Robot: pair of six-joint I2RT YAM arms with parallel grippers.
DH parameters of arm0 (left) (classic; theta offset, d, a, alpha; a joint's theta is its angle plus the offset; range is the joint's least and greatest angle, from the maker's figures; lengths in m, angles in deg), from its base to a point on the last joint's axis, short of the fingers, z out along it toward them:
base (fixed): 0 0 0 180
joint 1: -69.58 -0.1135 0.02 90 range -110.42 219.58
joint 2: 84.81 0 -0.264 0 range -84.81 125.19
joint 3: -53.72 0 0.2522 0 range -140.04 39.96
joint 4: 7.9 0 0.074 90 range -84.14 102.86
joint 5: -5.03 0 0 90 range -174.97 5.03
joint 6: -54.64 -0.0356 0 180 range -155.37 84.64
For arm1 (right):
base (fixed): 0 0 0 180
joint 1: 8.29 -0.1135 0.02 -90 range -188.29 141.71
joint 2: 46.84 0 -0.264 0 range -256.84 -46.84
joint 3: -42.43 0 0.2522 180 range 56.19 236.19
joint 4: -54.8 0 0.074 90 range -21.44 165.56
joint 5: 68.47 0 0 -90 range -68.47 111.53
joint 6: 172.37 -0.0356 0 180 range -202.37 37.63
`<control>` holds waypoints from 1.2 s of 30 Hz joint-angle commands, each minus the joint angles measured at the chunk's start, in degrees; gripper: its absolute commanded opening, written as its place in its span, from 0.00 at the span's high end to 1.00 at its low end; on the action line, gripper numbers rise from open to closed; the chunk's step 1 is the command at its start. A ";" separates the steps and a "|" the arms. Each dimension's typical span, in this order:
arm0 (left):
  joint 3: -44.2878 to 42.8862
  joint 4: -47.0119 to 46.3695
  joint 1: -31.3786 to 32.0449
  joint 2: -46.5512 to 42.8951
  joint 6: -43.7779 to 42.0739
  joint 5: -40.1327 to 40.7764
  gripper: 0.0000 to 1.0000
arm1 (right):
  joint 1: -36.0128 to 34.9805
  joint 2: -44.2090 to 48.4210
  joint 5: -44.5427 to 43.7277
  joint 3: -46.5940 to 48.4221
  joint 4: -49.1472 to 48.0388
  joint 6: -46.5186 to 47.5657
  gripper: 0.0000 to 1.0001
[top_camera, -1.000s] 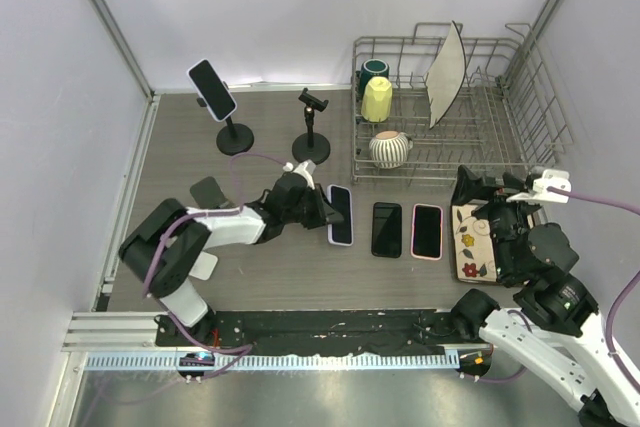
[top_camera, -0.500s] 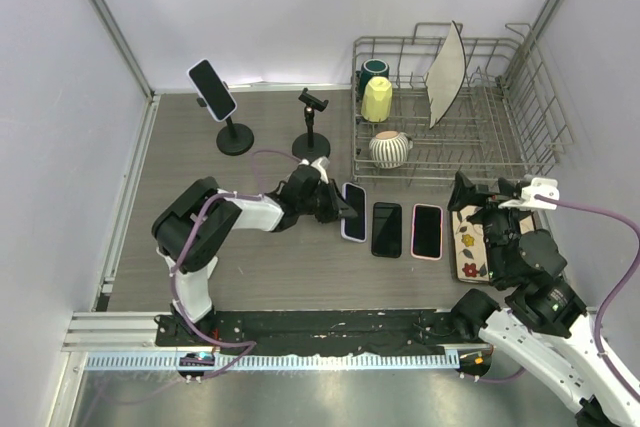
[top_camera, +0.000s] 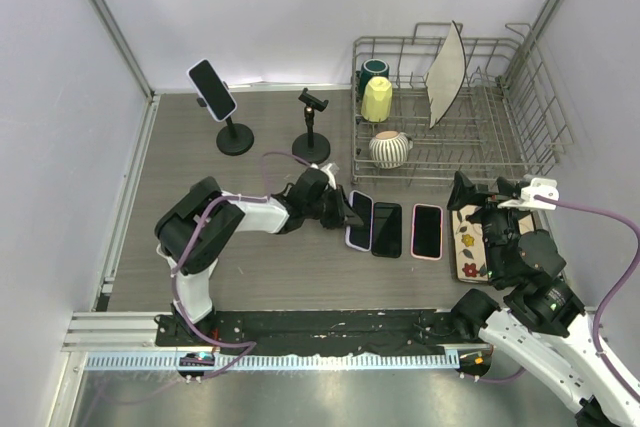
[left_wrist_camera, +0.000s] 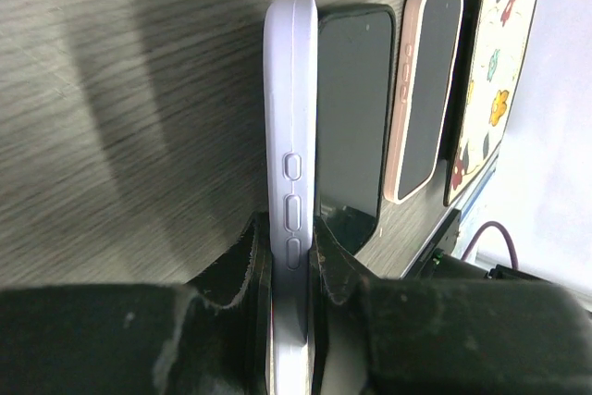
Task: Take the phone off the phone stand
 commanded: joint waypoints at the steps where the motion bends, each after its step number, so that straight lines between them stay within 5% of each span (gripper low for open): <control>1: -0.63 1.98 2.35 0.07 -0.57 -1.39 1.00 | 0.17 -0.45 -0.21 0.02 -3.06 0.70 0.11; 5: -1.43 -0.92 3.76 1.48 1.28 -0.08 0.90 | 0.17 -0.36 -0.21 -0.07 -3.06 0.70 0.11; 14: 4.19 -4.09 4.37 -2.12 4.36 6.07 0.31 | 0.25 -0.36 -0.21 -0.16 -2.97 0.79 0.11; 20: 3.50 3.01 4.99 -5.28 1.47 8.54 0.09 | 0.17 -0.01 -0.29 -0.25 -2.97 0.61 0.11; 27: 1.65 14.71 6.13 -10.20 -4.85 16.17 0.00 | 0.17 0.51 -0.38 -0.25 -2.80 0.43 0.11; 36: -0.63 32.11 4.91 -21.71 -15.67 37.01 0.00 | 0.17 0.69 -0.38 -0.25 -2.80 0.26 0.11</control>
